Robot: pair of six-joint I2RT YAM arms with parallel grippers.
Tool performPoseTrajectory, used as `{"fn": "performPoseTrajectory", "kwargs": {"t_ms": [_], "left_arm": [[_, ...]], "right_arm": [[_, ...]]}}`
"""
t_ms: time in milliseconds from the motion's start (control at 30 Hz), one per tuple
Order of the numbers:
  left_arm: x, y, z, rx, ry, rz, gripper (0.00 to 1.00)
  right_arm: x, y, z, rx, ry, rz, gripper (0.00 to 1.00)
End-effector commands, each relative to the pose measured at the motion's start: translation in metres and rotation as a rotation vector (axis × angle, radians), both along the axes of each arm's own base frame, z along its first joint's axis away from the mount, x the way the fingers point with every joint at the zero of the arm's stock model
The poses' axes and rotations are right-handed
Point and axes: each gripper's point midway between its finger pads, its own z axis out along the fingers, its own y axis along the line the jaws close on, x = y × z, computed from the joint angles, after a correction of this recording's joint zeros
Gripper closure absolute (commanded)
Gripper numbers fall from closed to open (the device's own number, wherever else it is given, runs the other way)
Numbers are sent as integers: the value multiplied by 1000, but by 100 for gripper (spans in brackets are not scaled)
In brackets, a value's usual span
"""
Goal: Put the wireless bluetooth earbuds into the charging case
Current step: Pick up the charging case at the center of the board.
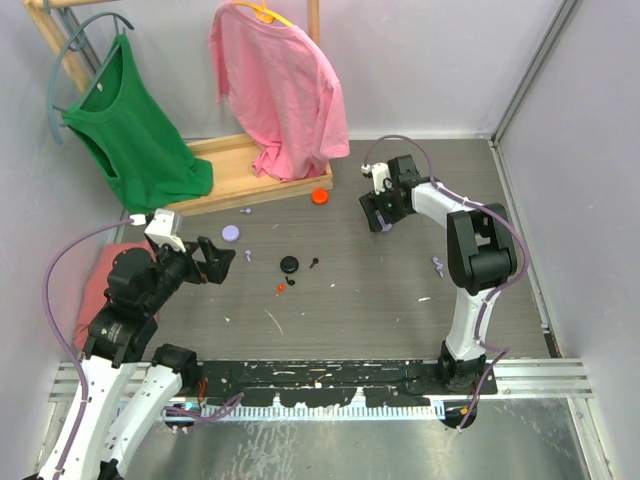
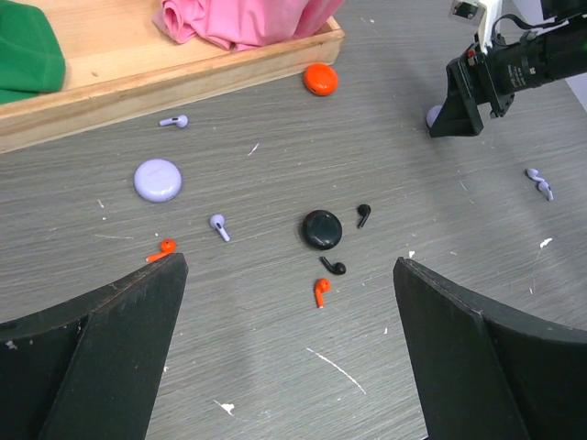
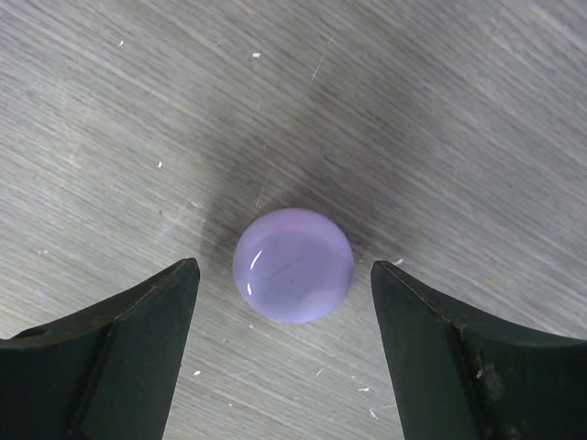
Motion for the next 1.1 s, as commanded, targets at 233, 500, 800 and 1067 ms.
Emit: {"fn": "performPoseTrajectory", "kwargs": {"t_ms": [233, 500, 800, 1067], "left_arm": [[5, 1, 6, 9, -36, 1, 2], [4, -3, 6, 2, -32, -18, 2], [3, -24, 16, -120, -16, -76, 2], [4, -47, 11, -334, 92, -106, 2]], "right_arm": [[5, 5, -10, -45, 67, 92, 26], [-7, 7, -20, -101, 109, 107, 38], [-20, 24, 3, -37, 74, 2, 46], [-47, 36, 10, -62, 58, -188, 56]]}}
